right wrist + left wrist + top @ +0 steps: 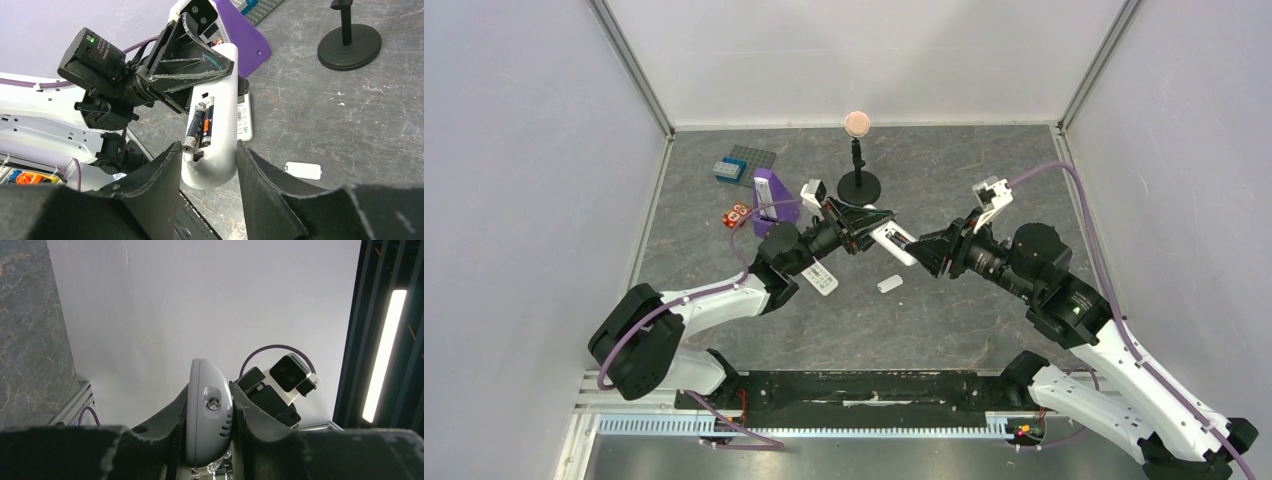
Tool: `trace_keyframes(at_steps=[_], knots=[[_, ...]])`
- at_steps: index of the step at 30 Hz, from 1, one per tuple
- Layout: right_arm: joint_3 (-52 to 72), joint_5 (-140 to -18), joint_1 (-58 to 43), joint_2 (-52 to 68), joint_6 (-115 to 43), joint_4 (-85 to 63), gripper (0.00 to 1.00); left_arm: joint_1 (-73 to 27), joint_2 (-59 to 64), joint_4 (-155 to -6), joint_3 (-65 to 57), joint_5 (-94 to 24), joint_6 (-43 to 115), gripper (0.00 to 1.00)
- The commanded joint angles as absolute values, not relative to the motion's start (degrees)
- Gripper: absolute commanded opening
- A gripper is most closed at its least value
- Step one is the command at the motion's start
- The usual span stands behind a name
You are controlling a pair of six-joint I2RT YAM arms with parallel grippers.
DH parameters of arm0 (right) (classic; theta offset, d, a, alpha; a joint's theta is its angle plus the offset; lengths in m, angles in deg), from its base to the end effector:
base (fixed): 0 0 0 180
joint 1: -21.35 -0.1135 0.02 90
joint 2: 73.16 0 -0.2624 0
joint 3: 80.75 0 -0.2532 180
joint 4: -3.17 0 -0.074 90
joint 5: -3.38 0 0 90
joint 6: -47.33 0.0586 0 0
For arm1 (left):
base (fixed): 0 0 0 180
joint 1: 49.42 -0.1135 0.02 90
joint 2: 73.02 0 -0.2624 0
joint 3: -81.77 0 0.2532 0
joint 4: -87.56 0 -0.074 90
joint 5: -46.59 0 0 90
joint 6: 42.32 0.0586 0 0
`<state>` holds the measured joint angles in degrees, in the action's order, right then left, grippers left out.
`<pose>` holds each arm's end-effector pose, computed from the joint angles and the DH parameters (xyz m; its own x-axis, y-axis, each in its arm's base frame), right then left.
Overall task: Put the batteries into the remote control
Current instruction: Load the battery into the remote control.
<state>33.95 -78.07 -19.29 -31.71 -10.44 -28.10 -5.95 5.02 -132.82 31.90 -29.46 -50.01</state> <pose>0.1353 0.1276 0.3725 -0.4861 0.2778 -0.8286 -0.5872 0.5984 0.5451 0.2202 -0.2282 0.2783 -0.8517 -0.5179 0.0803 0.0399 -0.2168 -0.9754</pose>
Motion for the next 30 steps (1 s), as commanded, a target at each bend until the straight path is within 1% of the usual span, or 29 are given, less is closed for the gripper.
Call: trace_keyframes(at_steps=[1, 11, 19, 25, 30], knots=[[34.4, -77.2, -19.3, -31.5, -10.7, -25.6, 0.46, -6.0, 2.8, -134.9, 30.8, -29.3, -47.8, 0.02], [35.1, -77.6, -19.3, -30.7, -10.6, -25.5, 0.43, -6.1, 2.6, -134.8, 30.7, -29.0, -47.4, 0.02], [34.8, -77.0, -19.3, -29.9, -10.7, -25.4, 0.43, -6.0, 2.3, -134.7, 30.7, -28.7, -46.8, 0.02], [34.6, -77.2, -19.3, -31.5, -10.6, -24.8, 0.56, -6.1, 2.8, -134.4, 30.6, -29.0, -46.6, 0.02], [33.9, -79.0, -19.3, -32.8, -10.3, -25.3, 0.58, -6.1, 3.2, -134.5, 30.7, -29.2, -46.6, 0.02]])
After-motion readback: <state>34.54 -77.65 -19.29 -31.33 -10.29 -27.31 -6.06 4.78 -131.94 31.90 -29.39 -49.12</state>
